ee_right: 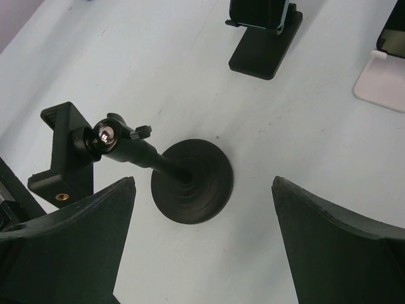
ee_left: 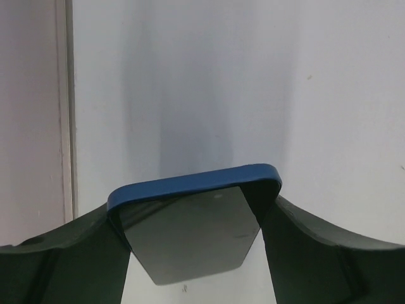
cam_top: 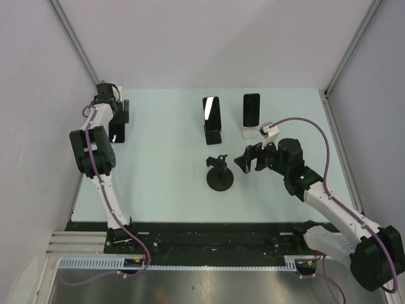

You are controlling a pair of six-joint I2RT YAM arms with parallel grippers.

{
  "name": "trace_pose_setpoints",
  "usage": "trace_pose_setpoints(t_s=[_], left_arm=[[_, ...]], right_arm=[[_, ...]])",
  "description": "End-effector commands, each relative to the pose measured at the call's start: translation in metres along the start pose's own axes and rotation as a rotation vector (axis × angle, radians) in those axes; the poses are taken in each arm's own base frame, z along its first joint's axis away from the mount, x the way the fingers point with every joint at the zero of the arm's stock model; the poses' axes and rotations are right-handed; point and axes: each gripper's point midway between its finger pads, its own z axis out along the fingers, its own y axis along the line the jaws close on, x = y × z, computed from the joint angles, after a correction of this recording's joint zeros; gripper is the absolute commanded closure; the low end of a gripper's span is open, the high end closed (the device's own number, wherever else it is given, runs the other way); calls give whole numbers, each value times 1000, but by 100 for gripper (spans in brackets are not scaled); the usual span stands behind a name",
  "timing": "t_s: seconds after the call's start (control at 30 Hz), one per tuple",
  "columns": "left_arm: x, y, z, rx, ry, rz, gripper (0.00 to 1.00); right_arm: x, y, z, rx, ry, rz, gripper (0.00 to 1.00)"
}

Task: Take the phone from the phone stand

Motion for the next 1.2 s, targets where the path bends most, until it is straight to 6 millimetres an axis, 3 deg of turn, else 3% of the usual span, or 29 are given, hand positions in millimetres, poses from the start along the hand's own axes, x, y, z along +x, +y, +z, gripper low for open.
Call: trace_pose_setpoints(t_s=[0.0,0.17,0.53,0.67,0.97,1.17], left_arm=[[-29,14,11,26,-75,78,89],[-36,4,27,73,-92,72,75],[-22,-12,46,155,-65,67,51],[-18,-14,46,164,-57,76,32],[-14,-8,42,134,-45,82,2],[-15,-5,36,110,-44,61,0]], right_arm=[[-18,2,7,-25,-21,-3,6],[-17,-1,18,-27,-5,8,6],[-12,-4,26,-26,11,30,6],[-11,-5,26,-25,15,28,6],[-12,-4,26,-28,13,19,7],[-14,-4,23,-27,8,7,6]])
